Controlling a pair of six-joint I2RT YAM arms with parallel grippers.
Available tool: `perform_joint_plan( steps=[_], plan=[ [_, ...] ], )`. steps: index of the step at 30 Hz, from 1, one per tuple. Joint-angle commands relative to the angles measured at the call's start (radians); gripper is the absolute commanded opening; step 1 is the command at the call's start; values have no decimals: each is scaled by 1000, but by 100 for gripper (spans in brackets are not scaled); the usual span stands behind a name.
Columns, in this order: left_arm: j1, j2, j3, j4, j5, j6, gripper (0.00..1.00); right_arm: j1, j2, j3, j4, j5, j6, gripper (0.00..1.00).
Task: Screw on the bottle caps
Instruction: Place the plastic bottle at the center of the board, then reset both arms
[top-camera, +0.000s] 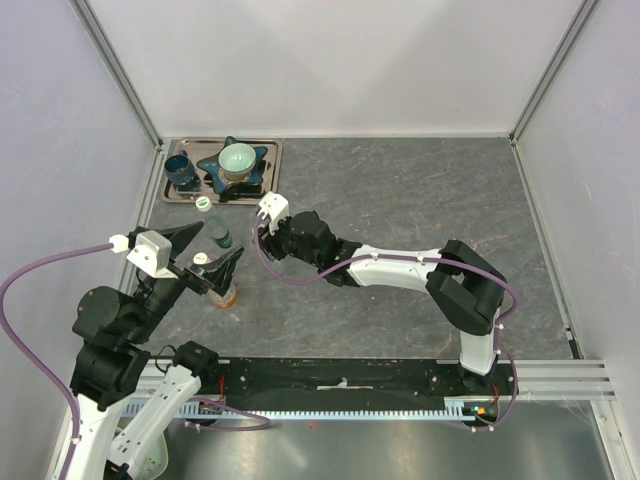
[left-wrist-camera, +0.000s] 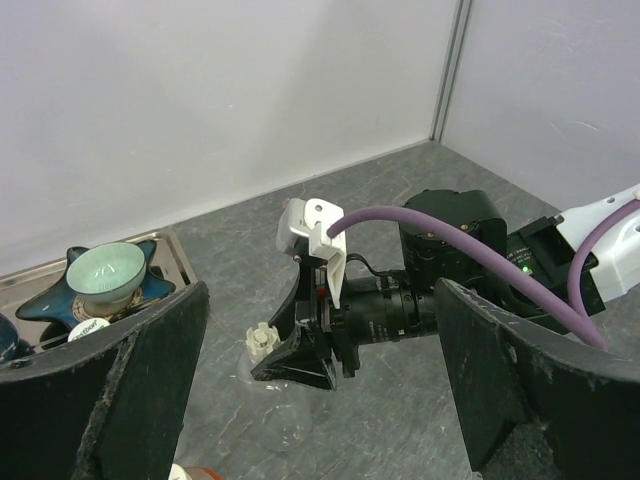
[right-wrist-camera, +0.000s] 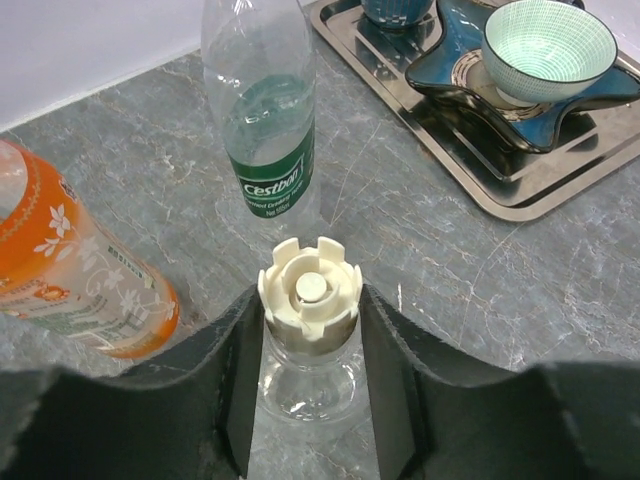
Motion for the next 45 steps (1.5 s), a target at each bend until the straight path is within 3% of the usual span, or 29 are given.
perform_joint_plan(
  steps=[1, 6, 17, 18, 38, 45],
  plan=[
    [1, 6, -3, 20, -4, -37, 99, 10, -2, 36, -64, -5, 4, 52],
    [1, -3, -3, 17, -4, -37, 99, 12, -20, 53, -87, 21, 3, 76],
    [1, -6, -5, 17, 2, -40, 99, 9, -53, 87, -130, 15, -28, 93],
    [1, -6, -3, 15, 2, -40, 99, 9, -54, 88, -132, 13, -28, 98],
    [6, -11, -3, 23, -6, -37, 99, 9, -114, 174, -219, -13, -66, 98],
    [7, 3, 10, 24, -24, -34, 99, 9, -223, 191, -273, 45, -74, 98]
  ],
)
